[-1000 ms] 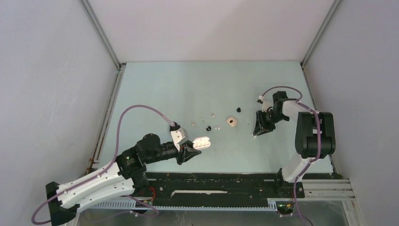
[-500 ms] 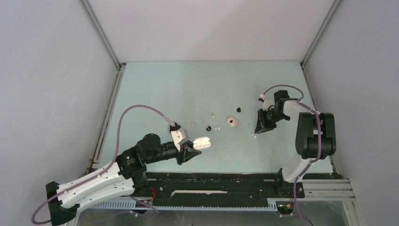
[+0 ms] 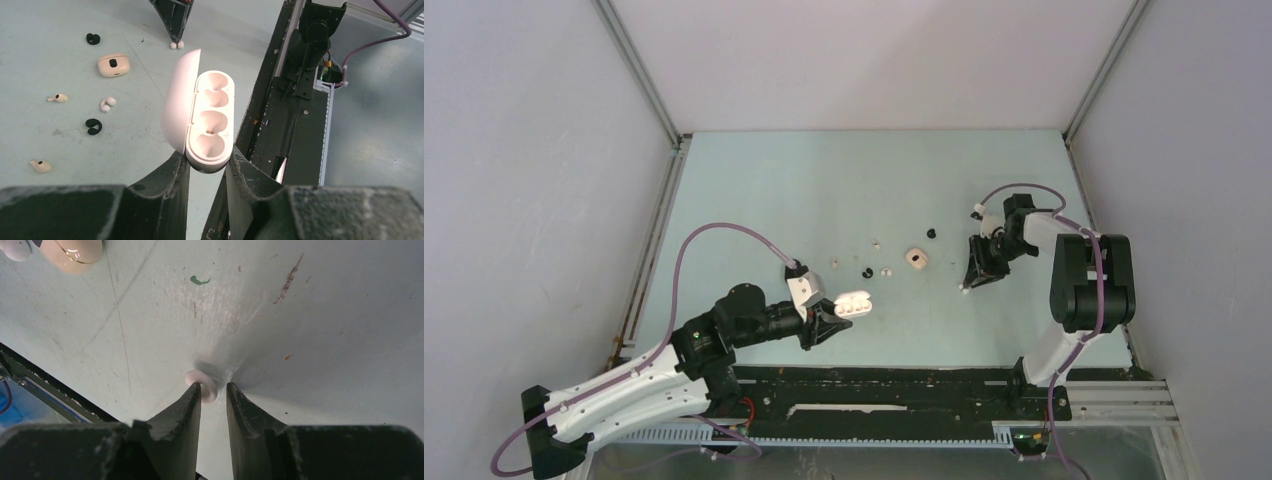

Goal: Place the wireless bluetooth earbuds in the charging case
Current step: Pick up the earbud from the center of the board, then place the earbud in the charging case.

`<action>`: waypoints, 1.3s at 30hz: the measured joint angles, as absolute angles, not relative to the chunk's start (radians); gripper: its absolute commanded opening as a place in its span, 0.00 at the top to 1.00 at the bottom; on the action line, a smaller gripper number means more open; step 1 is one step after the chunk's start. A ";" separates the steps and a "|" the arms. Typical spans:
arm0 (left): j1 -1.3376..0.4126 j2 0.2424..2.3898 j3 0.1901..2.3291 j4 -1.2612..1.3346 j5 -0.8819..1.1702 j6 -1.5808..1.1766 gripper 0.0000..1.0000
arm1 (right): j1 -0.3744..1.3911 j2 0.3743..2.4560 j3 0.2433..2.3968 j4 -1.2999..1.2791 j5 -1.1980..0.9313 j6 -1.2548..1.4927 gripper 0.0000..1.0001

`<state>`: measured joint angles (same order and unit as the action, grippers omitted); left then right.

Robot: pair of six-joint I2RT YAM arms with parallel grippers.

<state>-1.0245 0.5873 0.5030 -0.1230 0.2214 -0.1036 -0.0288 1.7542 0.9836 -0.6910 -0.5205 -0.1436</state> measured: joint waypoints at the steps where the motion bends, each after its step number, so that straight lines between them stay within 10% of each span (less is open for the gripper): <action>1: -1.024 0.587 0.503 -0.123 0.221 -0.104 0.99 | -0.027 1.754 0.984 -0.694 -0.522 -0.146 0.71; 24: -1.024 0.587 0.503 -0.123 0.222 -0.104 0.99 | 0.001 1.720 0.984 -0.702 -0.544 -0.171 1.00; 39: -1.024 0.611 0.503 -0.120 0.270 -0.104 1.00 | 0.339 1.003 1.090 -0.900 -0.705 -0.691 1.00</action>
